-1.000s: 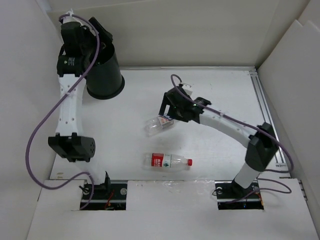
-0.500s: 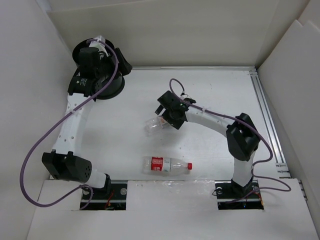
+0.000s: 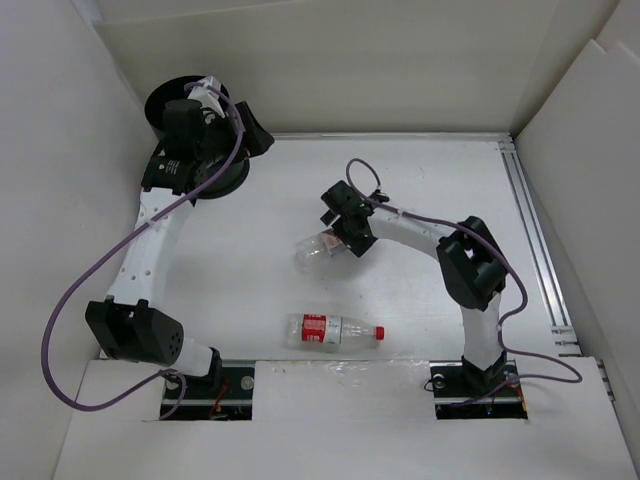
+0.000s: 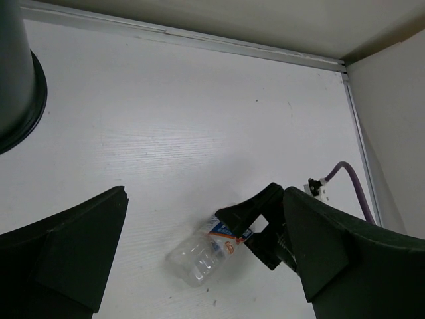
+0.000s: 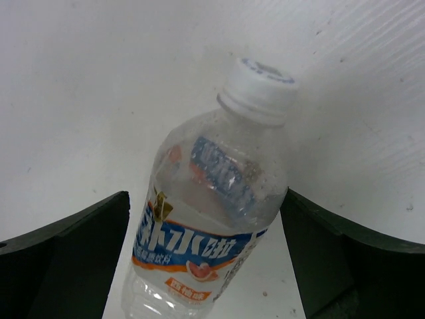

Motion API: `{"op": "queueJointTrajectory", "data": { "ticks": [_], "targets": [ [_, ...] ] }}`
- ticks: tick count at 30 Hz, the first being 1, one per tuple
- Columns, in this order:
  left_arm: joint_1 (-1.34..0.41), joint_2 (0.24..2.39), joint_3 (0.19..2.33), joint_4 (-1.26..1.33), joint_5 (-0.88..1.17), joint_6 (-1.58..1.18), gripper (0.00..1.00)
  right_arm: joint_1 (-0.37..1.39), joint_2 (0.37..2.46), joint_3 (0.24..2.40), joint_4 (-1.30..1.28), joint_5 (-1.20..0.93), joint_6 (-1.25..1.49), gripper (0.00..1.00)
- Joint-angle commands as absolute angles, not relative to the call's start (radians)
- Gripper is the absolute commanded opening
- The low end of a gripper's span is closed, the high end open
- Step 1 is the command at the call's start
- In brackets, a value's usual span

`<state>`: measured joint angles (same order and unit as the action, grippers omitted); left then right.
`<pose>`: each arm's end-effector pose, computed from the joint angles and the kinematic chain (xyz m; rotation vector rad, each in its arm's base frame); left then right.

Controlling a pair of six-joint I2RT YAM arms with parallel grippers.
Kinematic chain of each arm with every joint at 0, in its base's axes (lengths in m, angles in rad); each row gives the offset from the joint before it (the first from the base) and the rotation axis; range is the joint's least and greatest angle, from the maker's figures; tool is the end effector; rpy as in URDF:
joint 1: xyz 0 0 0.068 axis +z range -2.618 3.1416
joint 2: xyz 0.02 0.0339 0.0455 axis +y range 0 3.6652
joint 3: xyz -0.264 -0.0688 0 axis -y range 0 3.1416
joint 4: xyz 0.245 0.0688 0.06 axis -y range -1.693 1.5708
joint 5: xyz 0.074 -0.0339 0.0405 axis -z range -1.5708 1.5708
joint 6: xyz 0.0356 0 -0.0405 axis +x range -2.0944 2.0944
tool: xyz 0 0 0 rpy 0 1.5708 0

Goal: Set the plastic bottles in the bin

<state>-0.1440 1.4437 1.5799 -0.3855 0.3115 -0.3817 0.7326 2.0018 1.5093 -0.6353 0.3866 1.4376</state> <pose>0.3207 -0.0575 0.4415 0.0048 1.8571 -0.6518 0.3215 0.2712 0.1937 0.9993 2.3866 0.2786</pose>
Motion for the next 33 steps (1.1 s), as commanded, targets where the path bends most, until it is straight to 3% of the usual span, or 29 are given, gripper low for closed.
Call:
{"op": "queueJointTrajectory", "data": {
  "ticks": [1, 7, 11, 13, 16, 17, 18, 19, 26, 30, 33],
  "targets": [
    [-0.143, 1.417, 1.58, -0.331, 0.345, -0.368, 1.0, 0.713, 2.019, 1.554, -0.639, 0.426, 1.463, 0.97],
    [-0.143, 1.417, 1.552, -0.313, 0.377, -0.368, 1.0, 0.704, 2.075, 1.56, -0.661, 0.414, 1.476, 0.97],
    [-0.143, 1.417, 1.543, -0.313, 0.396, -0.368, 1.0, 0.683, 2.075, 1.523, -0.614, 0.371, 1.467, 0.92],
    [-0.143, 1.417, 1.543, -0.313, 0.431, -0.368, 1.0, 0.683, 2.075, 1.49, -0.582, 0.36, 1.457, 0.76],
    [-0.143, 1.427, 1.534, -0.304, 0.486, -0.368, 1.0, 0.673, 2.002, 1.415, -0.477, 0.379, 1.408, 0.62],
    [-0.143, 1.427, 1.534, -0.304, 0.53, -0.358, 1.0, 0.673, 1.981, 1.399, -0.453, 0.388, 1.396, 0.47],
    [-0.143, 1.427, 1.534, -0.304, 0.552, -0.357, 1.0, 0.661, 1.962, 1.399, -0.453, 0.399, 1.396, 0.16],
    [-0.143, 1.437, 1.534, -0.304, 0.577, -0.344, 1.0, 0.644, 1.935, 1.399, -0.475, 0.399, 1.396, 0.0],
    [-0.323, 1.479, 1.523, -0.291, 0.68, -0.296, 1.0, 0.548, 1.824, 1.551, -0.563, 0.434, 1.189, 0.0],
    [-0.377, 1.518, 1.514, -0.281, 0.68, -0.296, 1.0, 0.509, 1.7, 1.533, -0.456, 0.402, 1.0, 0.0],
    [-0.387, 1.538, 1.503, -0.264, 0.739, -0.31, 1.0, 0.485, 1.584, 1.42, -0.264, 0.243, 0.919, 0.0]
  ]
}}
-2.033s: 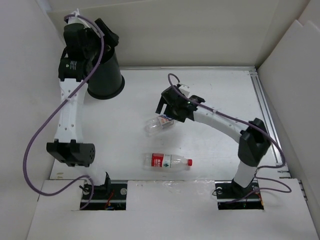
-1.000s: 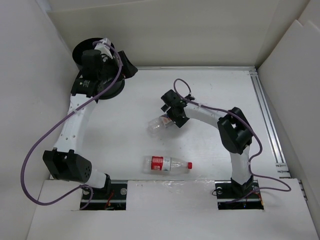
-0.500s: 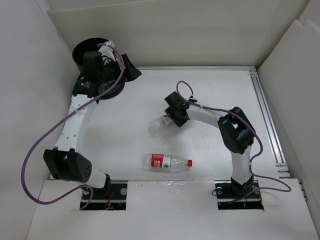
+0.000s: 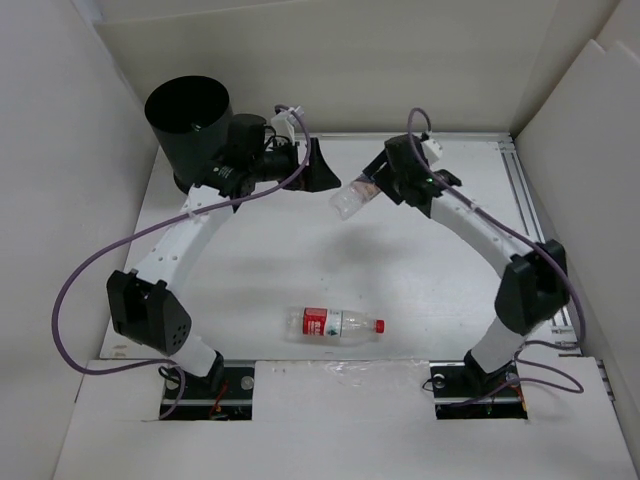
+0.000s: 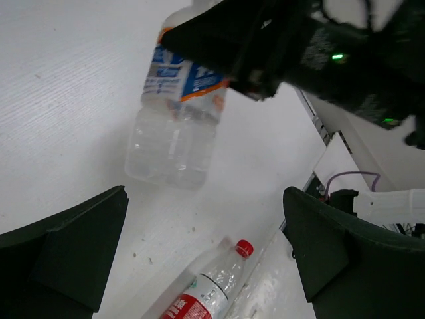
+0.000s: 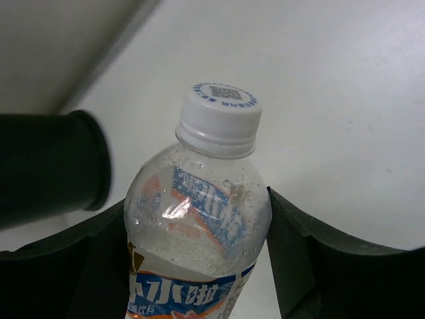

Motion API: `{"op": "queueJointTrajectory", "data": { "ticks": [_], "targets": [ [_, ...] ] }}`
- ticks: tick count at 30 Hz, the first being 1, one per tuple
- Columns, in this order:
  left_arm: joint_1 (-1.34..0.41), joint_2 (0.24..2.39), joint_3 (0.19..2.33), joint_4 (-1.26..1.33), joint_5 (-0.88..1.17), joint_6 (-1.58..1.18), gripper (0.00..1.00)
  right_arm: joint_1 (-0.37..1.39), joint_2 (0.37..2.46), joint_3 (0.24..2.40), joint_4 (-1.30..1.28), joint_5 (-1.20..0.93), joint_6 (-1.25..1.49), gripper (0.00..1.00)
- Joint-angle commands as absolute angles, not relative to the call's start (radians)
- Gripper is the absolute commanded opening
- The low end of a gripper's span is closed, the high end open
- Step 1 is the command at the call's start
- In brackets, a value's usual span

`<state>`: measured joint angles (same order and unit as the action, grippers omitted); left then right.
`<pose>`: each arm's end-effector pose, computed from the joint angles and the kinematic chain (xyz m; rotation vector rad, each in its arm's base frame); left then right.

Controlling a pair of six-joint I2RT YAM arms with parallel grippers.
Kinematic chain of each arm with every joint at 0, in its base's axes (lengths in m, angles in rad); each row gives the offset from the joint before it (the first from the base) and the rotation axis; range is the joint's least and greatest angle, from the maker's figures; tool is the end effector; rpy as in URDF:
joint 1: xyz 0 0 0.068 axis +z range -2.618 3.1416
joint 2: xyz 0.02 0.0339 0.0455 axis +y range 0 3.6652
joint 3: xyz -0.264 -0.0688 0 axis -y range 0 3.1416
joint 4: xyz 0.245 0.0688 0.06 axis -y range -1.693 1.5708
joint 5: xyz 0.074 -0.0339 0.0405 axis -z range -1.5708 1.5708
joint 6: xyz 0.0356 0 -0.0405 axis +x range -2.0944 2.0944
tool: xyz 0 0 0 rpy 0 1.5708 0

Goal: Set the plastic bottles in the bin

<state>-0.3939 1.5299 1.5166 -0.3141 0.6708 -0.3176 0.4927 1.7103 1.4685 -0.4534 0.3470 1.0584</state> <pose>0.3160 -0.1553 0.4013 0.5529 1.9022 -1.1076 0.3506 0.1745 0.3057 0.8048 2.1080 0.4555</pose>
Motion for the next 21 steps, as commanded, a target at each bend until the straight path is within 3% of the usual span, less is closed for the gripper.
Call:
{"op": "queueJointTrajectory", "data": {
  "ticks": [1, 8, 19, 21],
  "targets": [
    [-0.387, 1.539, 1.503, -0.253, 0.774, -0.31, 1.0, 0.485, 1.559, 1.392, -0.217, 0.214, 0.919, 0.0],
    [-0.387, 1.557, 1.483, -0.198, 0.937, -0.31, 1.0, 0.508, 1.551, 1.436, -0.138, -0.03, 0.894, 0.0],
    [-0.387, 1.63, 1.496, -0.242, 0.941, -0.296, 1.0, 0.609, 1.605, 1.546, -0.075, 0.015, 0.902, 0.0],
    [-0.387, 1.631, 1.496, -0.253, 0.94, -0.296, 0.94, 0.609, 1.594, 1.557, -0.075, 0.025, 0.902, 0.0]
  ]
}}
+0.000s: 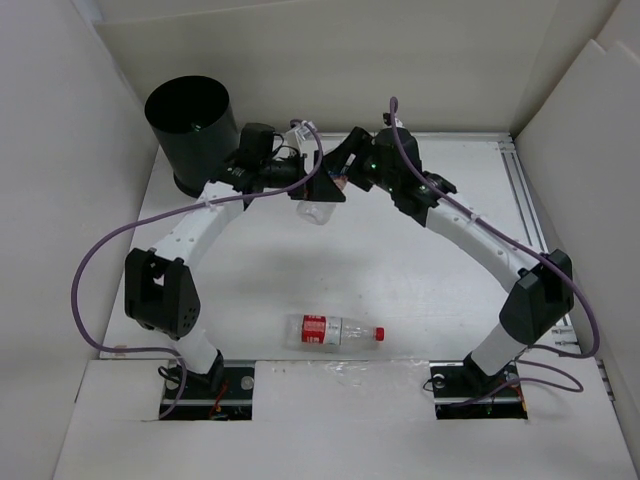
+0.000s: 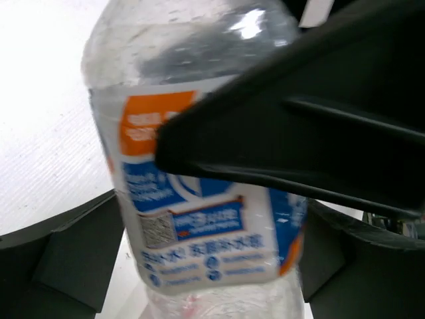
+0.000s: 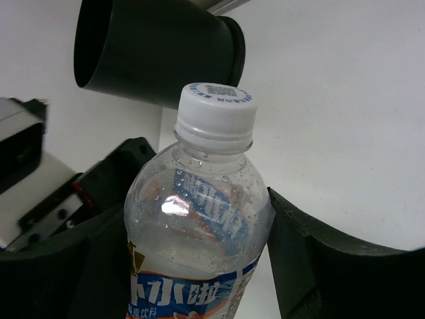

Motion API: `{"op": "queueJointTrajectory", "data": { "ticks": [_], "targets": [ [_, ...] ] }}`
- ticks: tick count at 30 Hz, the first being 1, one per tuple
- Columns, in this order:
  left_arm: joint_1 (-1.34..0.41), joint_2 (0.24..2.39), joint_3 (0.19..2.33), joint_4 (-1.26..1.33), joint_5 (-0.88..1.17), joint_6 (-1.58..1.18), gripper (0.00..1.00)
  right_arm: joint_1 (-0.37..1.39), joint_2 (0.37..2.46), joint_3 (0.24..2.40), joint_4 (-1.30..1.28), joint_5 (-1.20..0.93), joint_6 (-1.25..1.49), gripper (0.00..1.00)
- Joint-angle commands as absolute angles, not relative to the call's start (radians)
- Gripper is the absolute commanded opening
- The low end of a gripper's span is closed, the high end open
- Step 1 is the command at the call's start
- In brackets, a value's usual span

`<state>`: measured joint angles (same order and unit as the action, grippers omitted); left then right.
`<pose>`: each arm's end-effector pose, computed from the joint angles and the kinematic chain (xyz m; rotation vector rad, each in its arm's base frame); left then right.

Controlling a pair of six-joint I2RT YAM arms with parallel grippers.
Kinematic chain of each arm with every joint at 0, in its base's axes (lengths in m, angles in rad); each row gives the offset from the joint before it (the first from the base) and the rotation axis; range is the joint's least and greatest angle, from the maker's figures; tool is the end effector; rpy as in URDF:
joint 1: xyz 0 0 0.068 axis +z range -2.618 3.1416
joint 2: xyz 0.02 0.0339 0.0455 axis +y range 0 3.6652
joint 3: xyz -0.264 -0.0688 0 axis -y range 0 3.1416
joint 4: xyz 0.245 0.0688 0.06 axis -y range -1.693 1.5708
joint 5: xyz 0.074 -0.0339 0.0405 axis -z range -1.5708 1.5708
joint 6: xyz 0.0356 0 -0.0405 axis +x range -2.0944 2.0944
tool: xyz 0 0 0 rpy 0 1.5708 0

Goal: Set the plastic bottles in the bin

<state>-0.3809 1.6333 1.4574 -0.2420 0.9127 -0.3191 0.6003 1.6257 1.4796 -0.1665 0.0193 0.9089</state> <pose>0.3383 -0.1658 0.3543 0.6878 1.9453 -1.3446 0.3221 0.2197 0.3671 0.3234 1.9875 0.9896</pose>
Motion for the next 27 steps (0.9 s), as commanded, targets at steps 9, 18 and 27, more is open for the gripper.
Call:
{"op": "queueJointTrajectory", "data": {
  "ticks": [9, 18, 27],
  "targets": [
    [-0.387, 1.554, 1.525, -0.258, 0.751, -0.287, 0.01, 0.565, 1.566, 1.543, -0.075, -0.04, 0.764, 0.76],
    [-0.33, 1.528, 1.684, -0.328, 0.187, -0.394, 0.0, 0.411, 1.398, 1.237, -0.115, -0.118, 0.523, 1.0],
    [-0.077, 1.824, 2.303, -0.537, -0.121, -0.468, 0.0, 0.57, 1.206, 1.02, -0.235, 0.048, 0.403, 1.0]
  ]
}}
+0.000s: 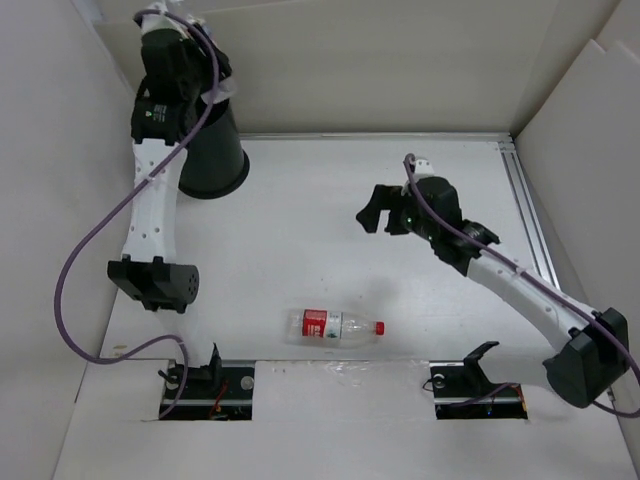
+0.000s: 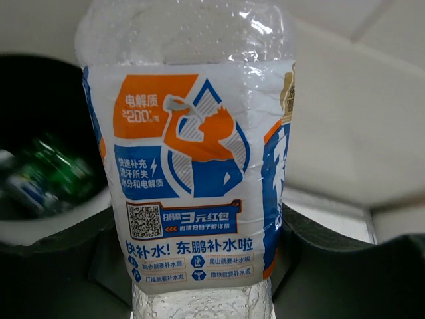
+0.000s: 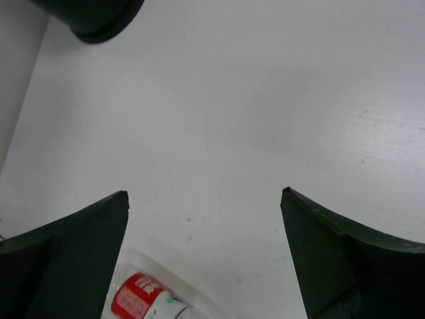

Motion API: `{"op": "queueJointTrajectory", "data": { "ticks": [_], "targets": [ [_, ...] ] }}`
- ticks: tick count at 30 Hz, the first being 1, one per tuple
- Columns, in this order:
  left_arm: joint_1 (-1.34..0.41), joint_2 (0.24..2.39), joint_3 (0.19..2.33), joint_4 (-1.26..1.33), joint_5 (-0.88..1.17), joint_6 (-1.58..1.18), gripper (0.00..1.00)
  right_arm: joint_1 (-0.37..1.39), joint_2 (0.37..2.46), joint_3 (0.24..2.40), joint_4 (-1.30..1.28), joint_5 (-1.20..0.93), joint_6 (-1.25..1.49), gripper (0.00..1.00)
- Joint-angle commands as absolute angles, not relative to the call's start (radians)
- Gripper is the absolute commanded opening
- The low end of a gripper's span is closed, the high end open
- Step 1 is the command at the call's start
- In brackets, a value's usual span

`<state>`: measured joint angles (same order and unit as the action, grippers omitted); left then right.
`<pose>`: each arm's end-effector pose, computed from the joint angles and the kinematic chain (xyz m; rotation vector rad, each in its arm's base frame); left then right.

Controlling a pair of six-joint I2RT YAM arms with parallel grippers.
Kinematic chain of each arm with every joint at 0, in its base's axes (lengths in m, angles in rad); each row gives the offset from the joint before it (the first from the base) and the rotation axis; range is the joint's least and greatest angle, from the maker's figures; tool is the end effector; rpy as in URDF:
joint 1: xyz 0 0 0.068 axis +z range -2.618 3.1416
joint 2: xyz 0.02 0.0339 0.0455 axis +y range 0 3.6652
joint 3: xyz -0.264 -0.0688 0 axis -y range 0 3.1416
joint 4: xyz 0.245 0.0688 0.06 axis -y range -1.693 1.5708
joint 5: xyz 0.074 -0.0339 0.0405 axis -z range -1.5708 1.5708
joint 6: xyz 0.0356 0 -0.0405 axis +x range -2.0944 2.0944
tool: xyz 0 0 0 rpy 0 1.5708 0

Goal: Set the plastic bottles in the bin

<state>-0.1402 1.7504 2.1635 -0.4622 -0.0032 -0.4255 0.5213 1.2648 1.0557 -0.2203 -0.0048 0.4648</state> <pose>0.3732 -0.0526 0.5212 -0.2352 1.6202 -0.4325 0.2533 0.1457 0.3274 -0.0613 2.0568 0.6296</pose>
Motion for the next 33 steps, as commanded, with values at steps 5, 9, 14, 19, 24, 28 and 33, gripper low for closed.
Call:
{"op": "queueJointTrajectory", "data": {
  "ticks": [5, 9, 14, 19, 24, 28, 33],
  "targets": [
    [0.07, 1.965, 2.366, -0.39, -0.066, -0.5, 0.0, 0.653, 1.122, 0.911, -0.23, 0.005, 0.391, 1.0],
    [0.087, 2.035, 2.359, -0.305, -0.13, -0.479, 0.0, 0.753, 1.016, 0.87, -0.334, 0.031, 0.333, 1.0],
    [0.097, 2.138, 2.493, -0.359, -0.207, -0.445, 0.74, 0.85, 0.824, 0.787, -0.426, 0.015, 0.321, 1.0],
    [0.106, 2.149, 2.505, -0.357, -0.184, -0.466, 1.0, 0.908, 0.707, 0.758, -0.546, 0.006, 0.272, 1.0],
    [0.106, 2.149, 2.517, -0.4, -0.205, -0.476, 1.0, 1.0, 0.751, 0.761, -0.526, -0.034, 0.233, 1.0],
    [0.106, 2.054, 2.455, -0.469, -0.174, -0.514, 1.0, 1.067, 0.883, 0.779, -0.477, -0.012, 0.2, 1.0],
    [0.097, 1.893, 2.312, -0.573, -0.043, -0.511, 1.0, 1.153, 1.114, 0.817, -0.371, -0.008, 0.127, 1.0]
  ]
}}
